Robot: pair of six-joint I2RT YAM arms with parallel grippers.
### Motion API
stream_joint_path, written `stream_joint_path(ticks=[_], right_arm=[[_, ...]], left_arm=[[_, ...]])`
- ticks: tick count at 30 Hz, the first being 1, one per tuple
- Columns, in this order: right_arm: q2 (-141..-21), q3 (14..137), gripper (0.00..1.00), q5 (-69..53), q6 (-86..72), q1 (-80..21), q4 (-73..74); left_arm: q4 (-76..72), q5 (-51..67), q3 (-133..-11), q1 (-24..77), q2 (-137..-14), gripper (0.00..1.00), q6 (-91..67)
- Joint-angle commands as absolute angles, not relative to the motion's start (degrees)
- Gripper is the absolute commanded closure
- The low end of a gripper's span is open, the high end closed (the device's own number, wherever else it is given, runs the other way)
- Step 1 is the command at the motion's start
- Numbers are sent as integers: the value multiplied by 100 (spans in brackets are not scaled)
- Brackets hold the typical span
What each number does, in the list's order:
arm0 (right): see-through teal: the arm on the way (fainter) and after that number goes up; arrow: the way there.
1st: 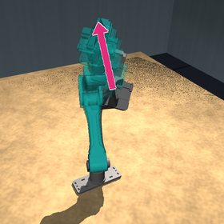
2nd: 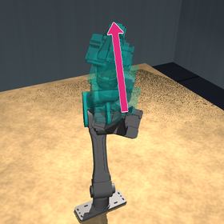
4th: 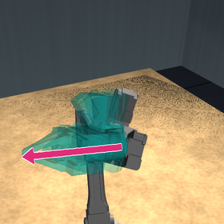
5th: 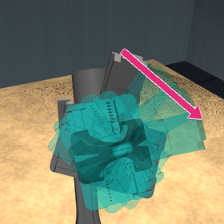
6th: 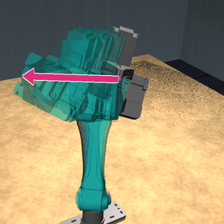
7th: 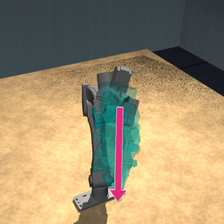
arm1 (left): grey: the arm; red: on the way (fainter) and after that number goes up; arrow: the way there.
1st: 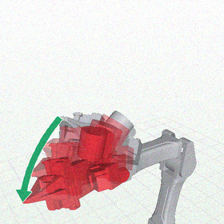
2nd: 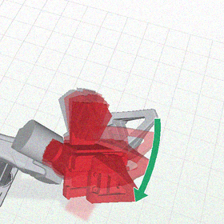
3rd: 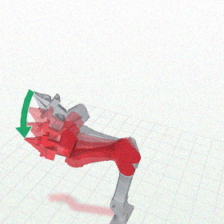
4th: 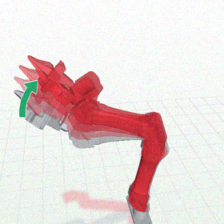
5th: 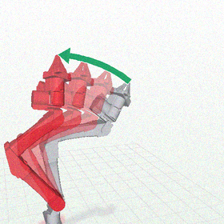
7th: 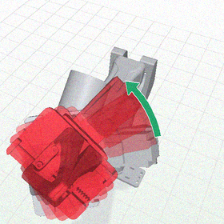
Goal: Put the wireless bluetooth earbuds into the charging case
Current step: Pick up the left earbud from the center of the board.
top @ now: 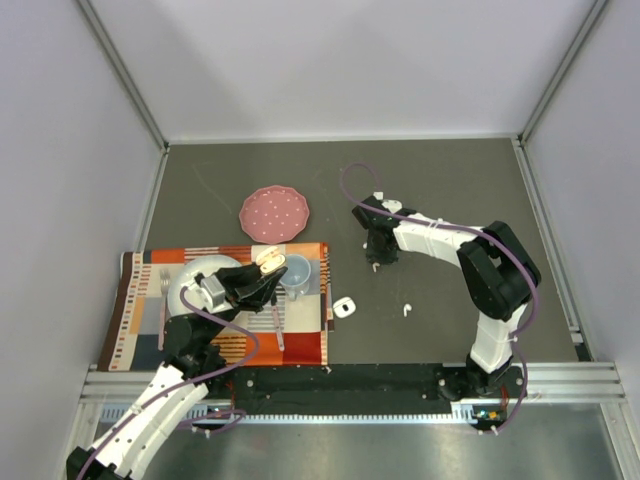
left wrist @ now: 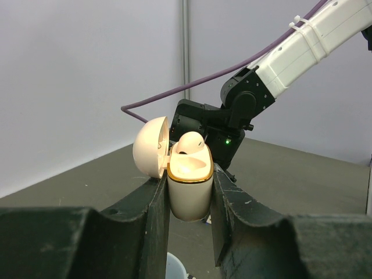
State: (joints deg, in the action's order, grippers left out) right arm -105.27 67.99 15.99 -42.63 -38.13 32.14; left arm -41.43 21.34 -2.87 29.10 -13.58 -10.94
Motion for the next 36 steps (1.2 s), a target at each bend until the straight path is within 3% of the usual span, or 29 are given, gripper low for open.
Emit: stream_joint_path(ticks=[1, 6, 20, 26, 33, 36], right_arm=[[-10327, 6829, 100, 1661, -4377, -3902, 2962], [-10380, 6820, 96, 1600, -4403, -3894, 2953], [-10433, 6811, 62, 1521, -4421, -3902, 2953], [-10441, 6820, 63, 1512, -4421, -3902, 2962], [-10424, 6820, 74, 1547, -4386, -3920, 2979], [-10424, 6820, 74, 1538, -4386, -3911, 3006]], left_arm=[[-4245, 2101, -413, 2927, -1327, 100, -1081], [-4219, 2074, -404, 2927, -1301, 100, -1090], [-4157, 2057, -404, 2927, -1257, 100, -1081], [-4148, 2057, -404, 2927, -1248, 100, -1081], [-4122, 2048, -404, 2927, -1239, 100, -1072], [-4122, 2048, -404, 2927, -1230, 100, -1081]])
